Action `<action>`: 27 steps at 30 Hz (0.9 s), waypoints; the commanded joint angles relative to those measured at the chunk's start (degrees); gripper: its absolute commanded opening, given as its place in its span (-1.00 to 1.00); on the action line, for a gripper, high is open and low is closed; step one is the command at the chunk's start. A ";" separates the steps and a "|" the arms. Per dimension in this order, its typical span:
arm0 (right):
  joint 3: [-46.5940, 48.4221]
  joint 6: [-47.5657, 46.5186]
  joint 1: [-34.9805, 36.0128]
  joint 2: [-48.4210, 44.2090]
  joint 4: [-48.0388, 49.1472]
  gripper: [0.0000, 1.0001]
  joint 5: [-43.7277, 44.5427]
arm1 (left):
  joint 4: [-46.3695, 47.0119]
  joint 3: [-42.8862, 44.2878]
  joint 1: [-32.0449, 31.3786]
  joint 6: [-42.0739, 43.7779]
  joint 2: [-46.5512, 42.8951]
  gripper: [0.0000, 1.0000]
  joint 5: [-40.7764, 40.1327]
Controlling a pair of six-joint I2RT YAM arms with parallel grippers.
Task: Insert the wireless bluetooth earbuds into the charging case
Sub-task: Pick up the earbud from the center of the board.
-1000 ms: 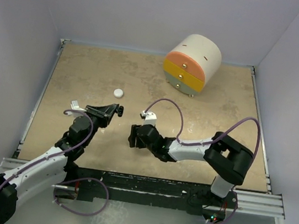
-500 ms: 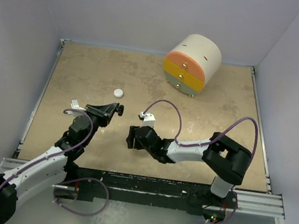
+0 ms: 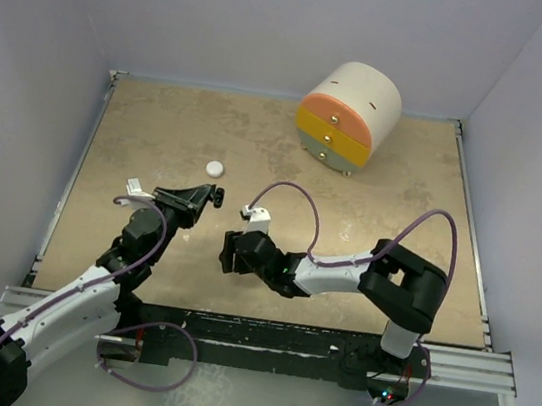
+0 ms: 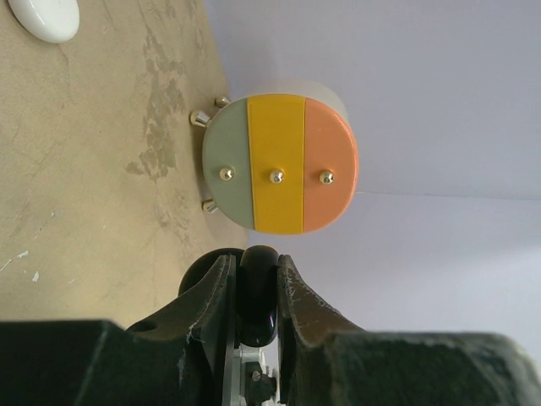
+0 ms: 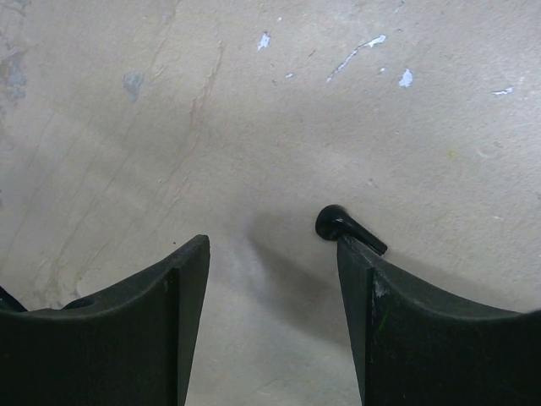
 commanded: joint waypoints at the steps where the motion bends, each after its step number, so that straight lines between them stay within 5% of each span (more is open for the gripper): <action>1: 1.90 1.22 0.89 2.12 -2.90 0.29 -0.85 | -0.30 2.99 0.29 0.82 -0.13 -1.00 -0.79; 17: 4.06 0.87 0.94 4.85 -3.84 0.29 -0.14 | -1.05 3.04 0.29 0.96 -0.46 -1.00 -0.99; 27: 6.39 -1.67 1.87 -6.42 -9.12 0.29 3.28 | -6.18 4.58 0.29 2.45 -3.12 -1.00 -2.73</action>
